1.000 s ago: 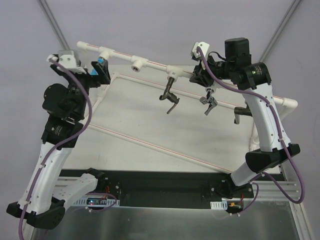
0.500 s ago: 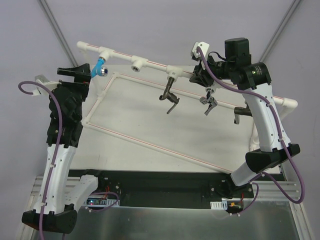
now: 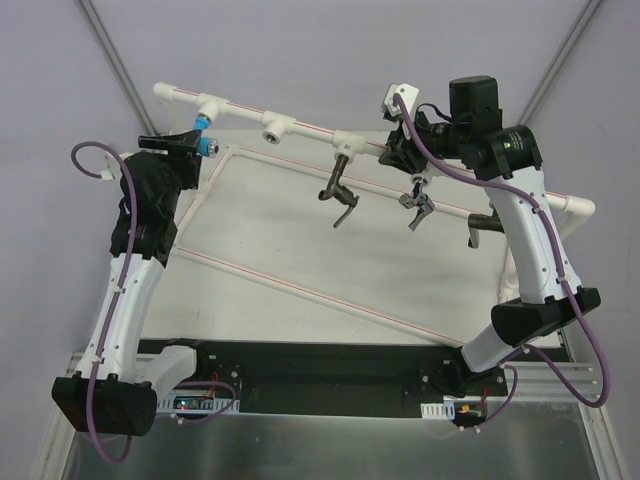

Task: Install the water faucets

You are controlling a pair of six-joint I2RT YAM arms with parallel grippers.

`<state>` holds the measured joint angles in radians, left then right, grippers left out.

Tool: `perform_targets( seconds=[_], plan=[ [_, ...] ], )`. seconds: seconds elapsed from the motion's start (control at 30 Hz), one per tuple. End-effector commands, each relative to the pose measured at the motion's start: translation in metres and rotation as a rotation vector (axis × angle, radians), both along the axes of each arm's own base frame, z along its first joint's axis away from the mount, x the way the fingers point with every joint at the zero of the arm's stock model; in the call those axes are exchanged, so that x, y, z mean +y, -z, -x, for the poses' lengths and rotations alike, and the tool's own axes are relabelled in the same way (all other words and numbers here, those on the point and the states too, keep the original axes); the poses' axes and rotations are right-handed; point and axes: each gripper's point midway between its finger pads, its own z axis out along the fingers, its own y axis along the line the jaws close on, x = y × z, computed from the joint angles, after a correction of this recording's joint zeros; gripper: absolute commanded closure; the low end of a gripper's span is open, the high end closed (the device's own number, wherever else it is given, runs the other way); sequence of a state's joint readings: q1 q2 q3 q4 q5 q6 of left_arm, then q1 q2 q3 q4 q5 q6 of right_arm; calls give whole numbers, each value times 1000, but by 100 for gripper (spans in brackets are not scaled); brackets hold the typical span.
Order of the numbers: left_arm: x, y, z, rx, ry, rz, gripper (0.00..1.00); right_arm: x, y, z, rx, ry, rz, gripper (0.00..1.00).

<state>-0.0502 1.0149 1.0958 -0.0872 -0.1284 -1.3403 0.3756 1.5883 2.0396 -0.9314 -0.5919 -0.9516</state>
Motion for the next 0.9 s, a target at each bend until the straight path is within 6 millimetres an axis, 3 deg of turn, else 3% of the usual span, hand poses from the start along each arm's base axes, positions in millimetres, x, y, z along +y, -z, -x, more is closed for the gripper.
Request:
perform_targets(
  seconds=[0.0,0.03,0.13,0.17,0.3,0.4,0.43,0.5,0.53,0.6,0.63,0.67,0.7,0.73,0.77,0.8,0.83,0.87],
  plan=[
    [1,-22,-3,-81,10,-12,48,12,2,20,67,-56,-41,99],
    [4,-20,-3,-80,0,-51,62,12,2,19,66,-52,-38,99],
    [13,-16,-2,-70,-20,-212,80,12,3,19,69,-53,-38,99],
    [18,-24,-2,-97,-40,-276,88,12,2,19,67,-53,-39,99],
    [16,-41,-7,-158,35,-680,96,13,1,18,65,-57,-42,99],
    [9,-45,-12,-191,142,-1068,98,14,1,17,68,-61,-47,99],
    [11,-44,-13,-196,169,-1276,99,14,1,18,72,-63,-49,99],
    [9,-38,-12,-205,207,-1492,98,15,1,17,71,-67,-51,99],
    [3,-39,-9,-229,235,-1728,98,15,1,17,72,-64,-50,99],
    [-8,-22,-6,-251,301,-1984,93,15,0,17,70,-65,-52,99],
    [-18,-23,-1,-282,312,-2257,87,15,1,17,72,-65,-51,99],
    [-26,-2,-2,-282,371,-2394,84,15,1,17,73,-64,-52,99],
    [-23,7,-1,-227,384,-2529,82,15,0,17,70,-67,-54,99],
    [-23,18,-4,-129,416,-2797,79,16,0,18,73,-69,-55,99],
    [-18,43,-6,-34,491,-2931,79,16,-1,18,72,-70,-58,99],
    [-15,55,-7,22,526,-3031,80,17,-1,18,71,-71,-59,99],
    [-16,66,-8,-41,-566,3085,81,18,-1,17,74,-73,-60,99],
    [-22,75,-7,-5,595,-3074,82,18,-1,17,75,-75,-60,99]
  ],
)
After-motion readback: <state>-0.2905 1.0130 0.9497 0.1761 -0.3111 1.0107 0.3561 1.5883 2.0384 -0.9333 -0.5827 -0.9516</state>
